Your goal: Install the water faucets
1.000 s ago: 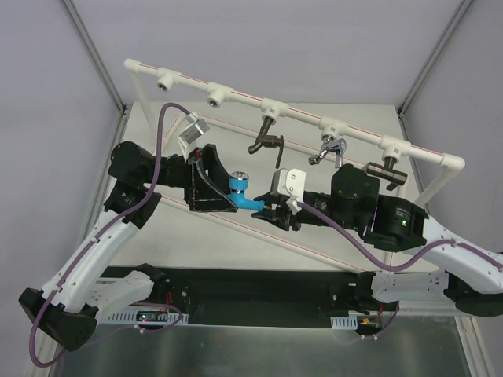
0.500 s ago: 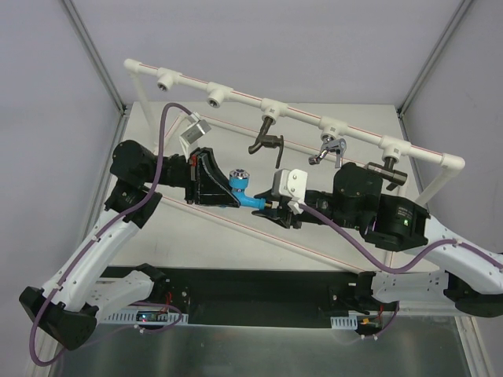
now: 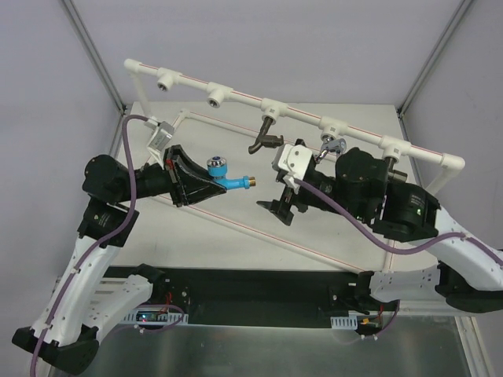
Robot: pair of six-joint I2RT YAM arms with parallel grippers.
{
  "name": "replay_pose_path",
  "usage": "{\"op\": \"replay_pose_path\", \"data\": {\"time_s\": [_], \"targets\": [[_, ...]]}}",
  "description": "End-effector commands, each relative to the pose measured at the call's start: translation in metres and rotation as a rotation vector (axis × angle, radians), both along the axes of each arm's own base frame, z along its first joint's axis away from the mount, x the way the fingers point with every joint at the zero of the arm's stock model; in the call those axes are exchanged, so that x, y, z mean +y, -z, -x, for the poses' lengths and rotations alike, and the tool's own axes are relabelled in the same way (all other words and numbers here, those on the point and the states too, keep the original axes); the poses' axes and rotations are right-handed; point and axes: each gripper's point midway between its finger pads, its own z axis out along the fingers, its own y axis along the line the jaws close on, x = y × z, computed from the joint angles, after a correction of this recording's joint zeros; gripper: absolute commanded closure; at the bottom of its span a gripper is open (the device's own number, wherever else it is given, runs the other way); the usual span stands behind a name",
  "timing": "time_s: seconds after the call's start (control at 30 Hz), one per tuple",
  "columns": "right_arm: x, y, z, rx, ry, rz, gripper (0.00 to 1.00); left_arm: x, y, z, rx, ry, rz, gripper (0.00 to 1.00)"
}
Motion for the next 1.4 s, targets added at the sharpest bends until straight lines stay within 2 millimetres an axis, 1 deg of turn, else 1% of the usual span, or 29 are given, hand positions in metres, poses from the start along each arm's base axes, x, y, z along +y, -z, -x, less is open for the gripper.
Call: {"op": "replay_pose_path", "data": {"time_s": [0.0, 0.03, 0.07, 0.1, 0.13, 0.17, 0.2, 0.23, 0.27, 0.3, 0.33, 0.37, 0.43, 0.47, 0.5, 0.53, 0.57, 0.6, 0.63, 0.67, 0.73, 0.83, 0.97, 1.07, 1.13, 1.17, 1.27, 1.3, 1.37], "targets": [[-0.046, -0.020, -0.027, -0.014, 0.214, 0.052, 0.10, 0.018, -0.005, -0.028, -0.089, -0.269, 0.002, 1.00], [-0.053, -0.032, -0.031, -0.014, 0.244, 0.040, 0.09, 0.023, -0.003, -0.038, -0.077, -0.340, 0.000, 1.00], [-0.066, -0.036, -0.040, -0.011, 0.304, 0.040, 0.08, 0.026, -0.003, -0.042, -0.074, -0.376, 0.001, 1.00], [-0.077, -0.033, -0.043, 0.013, 0.341, 0.062, 0.08, 0.029, -0.001, -0.044, -0.056, -0.407, -0.008, 1.00], [-0.083, -0.035, -0.048, 0.021, 0.374, 0.067, 0.08, 0.035, -0.002, -0.055, -0.042, -0.483, -0.003, 1.00], [-0.100, -0.047, -0.057, 0.019, 0.437, 0.038, 0.07, 0.039, 0.000, -0.059, -0.026, -0.520, -0.008, 1.00], [-0.111, -0.045, -0.061, 0.040, 0.476, 0.044, 0.07, 0.043, 0.000, -0.061, -0.016, -0.549, -0.008, 1.00], [-0.119, -0.047, -0.066, 0.045, 0.511, 0.038, 0.06, 0.051, 0.005, -0.072, 0.026, -0.628, -0.016, 1.00], [-0.135, -0.054, -0.074, 0.050, 0.573, 0.017, 0.06, 0.055, 0.008, -0.076, 0.048, -0.664, -0.018, 1.00], [-0.144, -0.052, -0.077, 0.062, 0.600, 0.023, 0.06, 0.059, 0.012, -0.081, 0.070, -0.704, -0.022, 1.00], [-0.150, -0.052, -0.080, 0.073, 0.626, 0.018, 0.06, 0.063, 0.020, -0.084, 0.122, -0.738, -0.040, 1.00], [-0.163, -0.054, -0.087, 0.077, 0.676, 0.011, 0.06, 0.071, 0.023, -0.091, 0.148, -0.799, -0.043, 1.00], [-0.176, -0.048, -0.094, 0.088, 0.728, 0.048, 0.06, 0.074, 0.031, -0.097, 0.205, -0.834, -0.057, 1.00], [-0.187, -0.045, -0.101, 0.093, 0.771, 0.061, 0.06, 0.076, 0.036, -0.098, 0.234, -0.851, -0.072, 1.00], [-0.192, -0.040, -0.102, 0.104, 0.783, 0.086, 0.06, 0.077, 0.040, -0.102, 0.257, -0.868, -0.080, 1.00], [-0.197, -0.035, -0.105, 0.111, 0.800, 0.106, 0.06, 0.077, 0.040, -0.102, 0.272, -0.871, -0.078, 1.00], [-0.207, -0.033, -0.109, 0.111, 0.828, 0.125, 0.06, 0.078, 0.043, -0.102, 0.291, -0.874, -0.091, 1.00], [-0.210, -0.024, -0.111, 0.123, 0.834, 0.150, 0.05, 0.077, 0.045, -0.104, 0.303, -0.876, -0.098, 1.00], [-0.214, -0.023, -0.110, 0.123, 0.833, 0.151, 0.05, 0.077, 0.045, -0.104, 0.312, -0.875, -0.102, 1.00], [-0.220, -0.020, -0.114, 0.130, 0.843, 0.158, 0.05, 0.077, 0.046, -0.104, 0.319, -0.875, -0.106, 1.00], [-0.223, -0.008, -0.119, 0.146, 0.841, 0.190, 0.05, 0.077, 0.048, -0.106, 0.331, -0.882, -0.119, 1.00], [-0.223, 0.004, -0.126, 0.166, 0.801, 0.227, 0.06, 0.074, 0.048, -0.108, 0.338, -0.868, -0.130, 1.00], [-0.212, 0.012, -0.134, 0.198, 0.705, 0.233, 0.07, 0.070, 0.048, -0.111, 0.338, -0.852, -0.142, 1.00], [-0.213, 0.016, -0.144, 0.209, 0.698, 0.247, 0.09, 0.069, 0.047, -0.113, 0.333, -0.844, -0.151, 1.00], [-0.212, 0.023, -0.152, 0.231, 0.691, 0.267, 0.13, 0.070, 0.047, -0.114, 0.323, -0.850, -0.157, 1.00], [-0.211, 0.025, -0.152, 0.240, 0.681, 0.274, 0.14, 0.070, 0.049, -0.117, 0.325, -0.856, -0.163, 1.00], [-0.204, 0.027, -0.159, 0.241, 0.649, 0.281, 0.20, 0.070, 0.047, -0.121, 0.313, -0.867, -0.170, 1.00], [-0.202, 0.028, -0.162, 0.244, 0.639, 0.283, 0.25, 0.072, 0.044, -0.124, 0.306, -0.879, -0.171, 1.00], [-0.197, 0.028, -0.166, 0.244, 0.617, 0.278, 0.32, 0.071, 0.043, -0.129, 0.305, -0.883, -0.177, 1.00]]}}
